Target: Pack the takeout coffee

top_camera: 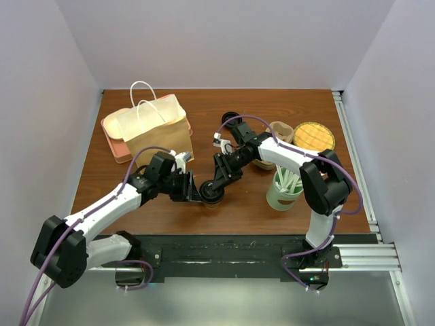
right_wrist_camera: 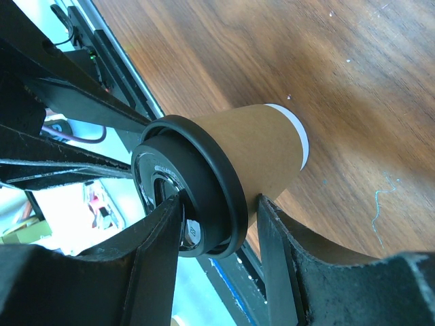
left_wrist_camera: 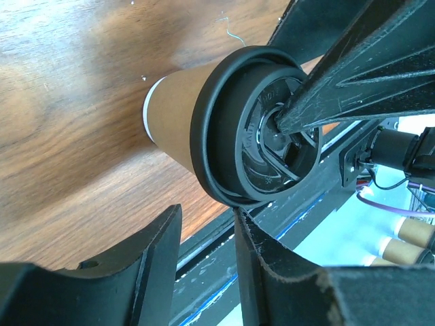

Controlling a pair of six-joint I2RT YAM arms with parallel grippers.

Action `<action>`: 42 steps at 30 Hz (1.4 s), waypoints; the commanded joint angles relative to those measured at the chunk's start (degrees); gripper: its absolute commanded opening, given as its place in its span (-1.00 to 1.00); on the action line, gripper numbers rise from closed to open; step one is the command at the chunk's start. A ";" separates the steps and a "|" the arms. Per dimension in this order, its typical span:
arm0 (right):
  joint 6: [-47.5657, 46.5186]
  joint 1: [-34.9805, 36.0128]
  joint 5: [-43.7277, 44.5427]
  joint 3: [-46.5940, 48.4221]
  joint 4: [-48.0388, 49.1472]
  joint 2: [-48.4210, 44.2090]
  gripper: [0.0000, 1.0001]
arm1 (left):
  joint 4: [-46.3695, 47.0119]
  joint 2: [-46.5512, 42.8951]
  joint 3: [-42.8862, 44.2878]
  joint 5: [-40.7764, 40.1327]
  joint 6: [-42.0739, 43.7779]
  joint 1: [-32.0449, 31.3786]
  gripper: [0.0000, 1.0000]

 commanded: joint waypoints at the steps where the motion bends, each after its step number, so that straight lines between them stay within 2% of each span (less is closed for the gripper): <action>1: -1.69 0.70 8.79 -2.56 -0.19 2.29 -0.43 | 4.27 0.27 2.38 1.24 -0.91 0.09 -0.15; 5: -1.69 0.70 8.79 -2.56 -0.19 2.38 -0.42 | 4.97 1.23 1.77 0.98 -0.99 0.18 -0.14; 15: -2.05 0.70 9.58 -4.14 0.51 2.38 -0.43 | -0.82 4.75 1.07 -7.71 0.32 0.09 -0.23; 22: -2.31 0.70 10.11 -5.90 2.18 2.82 -0.46 | -1.62 5.37 -2.19 -10.62 1.46 0.09 -0.24; 28: -1.78 0.70 10.19 -4.16 2.80 2.82 -0.46 | -2.50 7.12 1.23 -11.41 3.83 0.00 -0.24; 35: 0.59 0.70 10.37 3.85 -0.01 1.24 -0.21 | -5.66 7.04 12.12 -10.10 6.39 0.09 -0.09; 42: 3.66 0.70 9.58 6.75 -0.98 -0.70 0.11 | -6.89 6.51 16.97 -7.55 6.30 0.09 0.01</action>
